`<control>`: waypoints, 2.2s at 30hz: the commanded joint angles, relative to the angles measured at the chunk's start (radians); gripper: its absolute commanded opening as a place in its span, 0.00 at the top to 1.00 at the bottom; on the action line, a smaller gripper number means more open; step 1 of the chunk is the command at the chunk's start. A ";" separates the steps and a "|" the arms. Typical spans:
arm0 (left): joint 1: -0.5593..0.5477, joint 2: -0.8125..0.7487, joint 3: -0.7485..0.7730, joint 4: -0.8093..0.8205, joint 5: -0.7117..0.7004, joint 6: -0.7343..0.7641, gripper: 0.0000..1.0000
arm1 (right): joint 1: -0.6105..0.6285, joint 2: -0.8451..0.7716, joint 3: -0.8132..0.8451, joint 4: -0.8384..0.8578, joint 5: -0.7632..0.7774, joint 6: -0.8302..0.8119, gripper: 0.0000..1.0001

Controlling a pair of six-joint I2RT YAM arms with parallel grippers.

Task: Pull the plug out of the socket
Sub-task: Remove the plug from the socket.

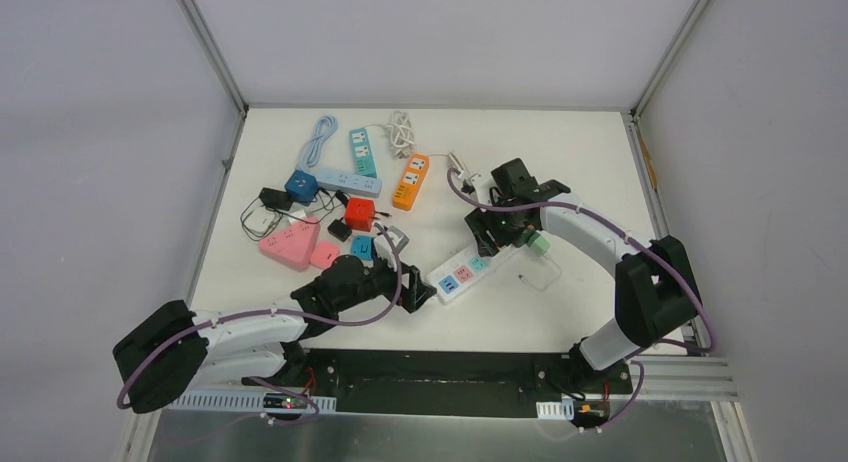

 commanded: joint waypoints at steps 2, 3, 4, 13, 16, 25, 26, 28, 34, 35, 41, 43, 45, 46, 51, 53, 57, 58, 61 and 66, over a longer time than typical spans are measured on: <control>-0.098 0.108 0.068 0.116 -0.191 0.188 0.01 | 0.004 0.003 0.006 -0.020 -0.025 0.016 0.67; -0.115 0.139 0.080 0.127 -0.209 0.211 0.01 | 0.004 0.004 0.007 -0.022 -0.030 0.015 0.73; -0.130 0.171 0.096 0.131 -0.221 0.231 0.01 | 0.005 0.006 0.009 -0.024 -0.034 0.013 0.78; -0.203 0.426 0.276 0.114 -0.284 0.354 0.01 | 0.003 0.033 0.024 -0.051 -0.073 0.002 1.00; -0.204 0.479 0.306 0.102 -0.263 0.395 0.01 | 0.001 0.036 0.027 -0.056 -0.077 -0.001 1.00; -0.204 0.580 0.361 0.080 -0.228 0.415 0.07 | -0.006 0.041 0.031 -0.067 -0.095 -0.015 1.00; -0.205 0.586 0.365 0.075 -0.229 0.412 0.09 | -0.006 0.041 0.031 -0.069 -0.100 -0.018 1.00; -0.204 0.597 0.372 0.063 -0.229 0.407 0.15 | -0.008 0.041 0.031 -0.070 -0.103 -0.021 1.00; -0.204 0.625 0.376 0.064 -0.204 0.376 0.23 | -0.009 0.039 0.031 -0.069 -0.103 -0.023 1.00; -0.204 0.631 0.373 0.070 -0.199 0.375 0.23 | -0.010 0.038 0.031 -0.069 -0.103 -0.023 1.00; -0.204 0.649 0.355 0.100 -0.189 0.334 0.30 | -0.013 0.038 0.032 -0.069 -0.087 -0.029 1.00; -0.204 0.655 0.357 0.093 -0.189 0.327 0.35 | -0.013 0.036 0.032 -0.073 -0.092 -0.040 1.00; -0.204 0.659 0.361 0.084 -0.186 0.322 0.45 | -0.013 0.037 0.032 -0.080 -0.101 -0.066 1.00; -0.204 0.663 0.362 0.080 -0.186 0.318 0.50 | -0.012 0.037 0.032 -0.085 -0.107 -0.078 1.00; -0.204 0.673 0.371 0.064 -0.184 0.296 0.77 | -0.013 0.038 0.031 -0.091 -0.105 -0.076 1.00; -0.204 0.675 0.373 0.064 -0.184 0.288 0.83 | -0.013 0.051 0.045 -0.105 -0.102 -0.061 1.00; -0.204 0.675 0.377 0.063 -0.186 0.274 0.92 | -0.010 0.047 0.033 -0.079 -0.120 -0.015 1.00; -0.204 0.675 0.379 0.062 -0.189 0.270 0.94 | -0.009 0.043 0.029 -0.070 -0.126 0.002 1.00; -0.204 0.677 0.382 0.061 -0.202 0.258 0.99 | 0.001 0.026 0.009 -0.029 -0.111 0.074 1.00; -0.204 0.675 0.384 0.057 -0.211 0.250 1.00 | 0.035 0.013 -0.011 0.006 -0.089 0.125 1.00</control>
